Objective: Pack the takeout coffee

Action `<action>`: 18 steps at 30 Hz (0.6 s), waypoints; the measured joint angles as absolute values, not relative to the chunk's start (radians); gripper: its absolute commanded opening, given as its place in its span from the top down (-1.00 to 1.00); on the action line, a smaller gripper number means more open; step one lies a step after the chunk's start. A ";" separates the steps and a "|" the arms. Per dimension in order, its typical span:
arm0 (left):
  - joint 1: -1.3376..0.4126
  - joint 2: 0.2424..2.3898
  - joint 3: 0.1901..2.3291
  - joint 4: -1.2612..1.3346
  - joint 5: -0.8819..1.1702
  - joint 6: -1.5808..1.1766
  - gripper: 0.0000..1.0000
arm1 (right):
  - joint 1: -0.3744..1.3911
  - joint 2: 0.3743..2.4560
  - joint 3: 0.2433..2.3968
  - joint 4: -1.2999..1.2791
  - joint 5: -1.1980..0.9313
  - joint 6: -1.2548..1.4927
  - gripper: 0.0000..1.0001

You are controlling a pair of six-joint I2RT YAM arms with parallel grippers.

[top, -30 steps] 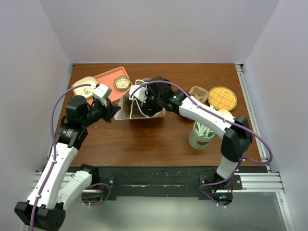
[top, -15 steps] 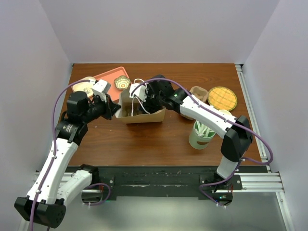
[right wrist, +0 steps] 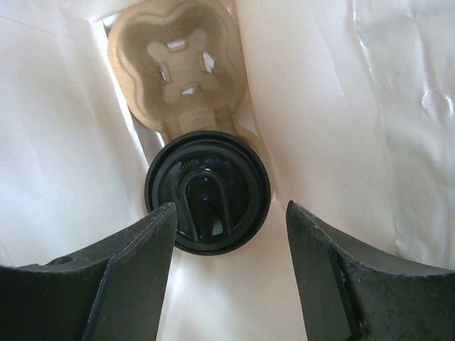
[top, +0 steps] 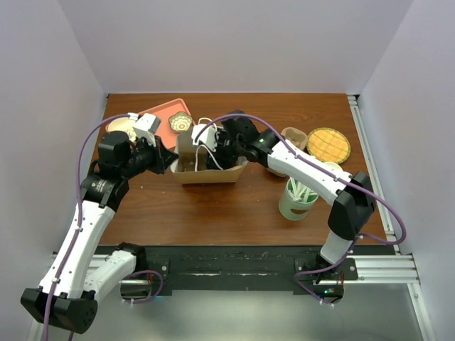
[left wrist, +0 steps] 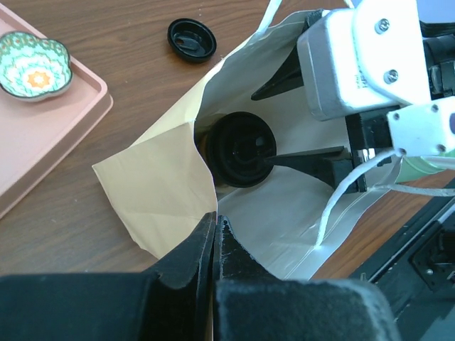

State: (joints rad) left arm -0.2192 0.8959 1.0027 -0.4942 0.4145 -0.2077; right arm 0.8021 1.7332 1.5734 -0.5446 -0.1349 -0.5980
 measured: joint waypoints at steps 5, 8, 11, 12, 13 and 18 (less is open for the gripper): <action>-0.219 0.905 1.008 -0.505 0.415 -0.255 0.93 | 0.802 1.729 1.575 -0.578 -0.175 -0.593 -0.33; -0.219 0.915 1.013 -0.513 0.415 -0.280 0.92 | 0.802 1.729 1.583 -0.598 -0.196 -0.590 -0.32; -0.219 0.919 1.013 -0.527 0.414 -0.299 0.92 | 0.802 1.729 1.595 -0.617 -0.212 -0.585 -0.31; -0.219 0.920 1.013 -0.534 0.414 -0.302 0.91 | 0.802 1.728 1.600 -0.624 -0.218 -0.583 -0.31; -0.219 0.920 1.013 -0.542 0.414 -0.305 0.90 | 0.802 1.728 1.605 -0.628 -0.224 -0.582 -0.31; -0.219 0.931 1.019 -0.553 0.415 -0.331 0.85 | 0.804 1.728 1.633 -0.648 -0.257 -0.572 -0.28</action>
